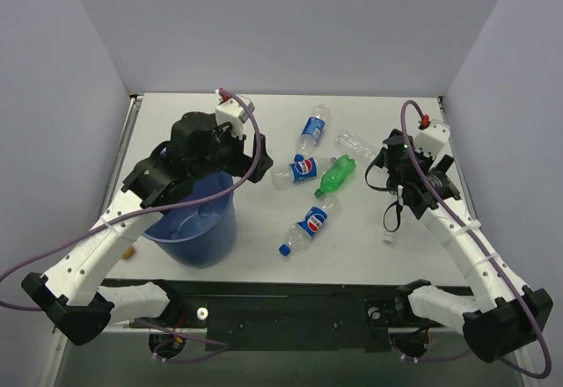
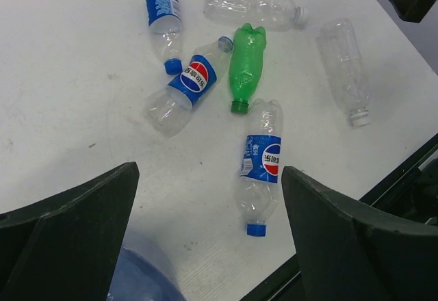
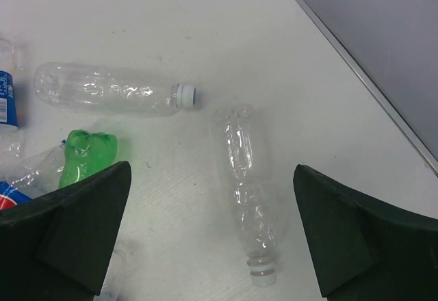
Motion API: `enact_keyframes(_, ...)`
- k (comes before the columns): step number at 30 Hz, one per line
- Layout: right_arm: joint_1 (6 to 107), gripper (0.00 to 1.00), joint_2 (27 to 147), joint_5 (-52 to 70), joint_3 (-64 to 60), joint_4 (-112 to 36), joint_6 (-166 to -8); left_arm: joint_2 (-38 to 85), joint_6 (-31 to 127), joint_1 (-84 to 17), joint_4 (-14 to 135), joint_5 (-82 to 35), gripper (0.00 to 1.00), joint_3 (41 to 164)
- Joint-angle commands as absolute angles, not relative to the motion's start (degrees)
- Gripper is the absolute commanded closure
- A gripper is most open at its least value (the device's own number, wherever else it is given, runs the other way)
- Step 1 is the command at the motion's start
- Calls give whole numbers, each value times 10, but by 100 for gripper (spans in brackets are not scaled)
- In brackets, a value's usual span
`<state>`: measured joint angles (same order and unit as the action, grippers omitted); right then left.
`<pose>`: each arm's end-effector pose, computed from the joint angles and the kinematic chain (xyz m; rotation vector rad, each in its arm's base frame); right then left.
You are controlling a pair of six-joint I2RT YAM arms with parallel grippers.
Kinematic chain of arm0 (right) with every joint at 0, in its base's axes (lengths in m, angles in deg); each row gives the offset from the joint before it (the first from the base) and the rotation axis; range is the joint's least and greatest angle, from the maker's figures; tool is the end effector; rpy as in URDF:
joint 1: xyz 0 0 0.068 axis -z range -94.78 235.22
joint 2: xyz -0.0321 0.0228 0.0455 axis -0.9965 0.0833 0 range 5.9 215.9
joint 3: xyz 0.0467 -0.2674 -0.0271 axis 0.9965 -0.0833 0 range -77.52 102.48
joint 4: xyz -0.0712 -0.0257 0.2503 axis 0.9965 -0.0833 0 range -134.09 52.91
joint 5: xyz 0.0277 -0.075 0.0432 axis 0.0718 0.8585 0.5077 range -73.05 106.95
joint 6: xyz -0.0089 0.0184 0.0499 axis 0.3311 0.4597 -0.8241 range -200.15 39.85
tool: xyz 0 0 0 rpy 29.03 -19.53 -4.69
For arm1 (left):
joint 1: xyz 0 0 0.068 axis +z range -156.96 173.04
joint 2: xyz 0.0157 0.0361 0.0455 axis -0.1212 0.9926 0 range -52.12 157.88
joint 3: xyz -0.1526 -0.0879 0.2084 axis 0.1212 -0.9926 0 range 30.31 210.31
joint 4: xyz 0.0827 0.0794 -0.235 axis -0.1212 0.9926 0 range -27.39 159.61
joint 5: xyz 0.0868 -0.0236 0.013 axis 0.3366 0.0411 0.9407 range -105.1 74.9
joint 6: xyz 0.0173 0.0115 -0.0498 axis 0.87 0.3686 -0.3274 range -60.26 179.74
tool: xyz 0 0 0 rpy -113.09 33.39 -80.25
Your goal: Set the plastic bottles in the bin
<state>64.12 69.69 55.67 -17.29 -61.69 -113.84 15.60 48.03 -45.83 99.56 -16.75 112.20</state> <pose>0.2333 0.0662 0.3470 0.6078 1.8513 -0.0693 0.1891 -0.1537 0.4335 0.4927 1.9572 -0.5993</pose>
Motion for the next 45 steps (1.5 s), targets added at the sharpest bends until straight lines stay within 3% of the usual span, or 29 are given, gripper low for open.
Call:
enact_keyframes(1, 637, 0, 629, 606, -218, -580, -1146, 177, 469, -486, 966, -139, 3, 1154)
enact_keyframes(13, 636, 0, 545, 667, -265, -563, -1146, 310, 466, -605, 976, -42, 3, 1201)
enact_keyframes(20, 643, 0, 464, 763, -308, -562, -1191, 401, 413, -654, 949, -57, 3, 1183)
enact_keyframes(36, 654, 0, 465, 729, -306, -574, -1192, 677, 356, -686, 951, 42, 6, 1246)
enact_keyframes(40, 653, 0, 474, 719, -304, -573, -1196, 693, 356, -688, 958, 51, 19, 1249)
enact_keyframes(44, 654, 0, 478, 713, -302, -574, -1200, 675, 361, -693, 973, 66, 45, 1248)
enact_keyframes(45, 654, 0, 480, 711, -302, -574, -1201, 669, 364, -694, 982, 73, 48, 1249)
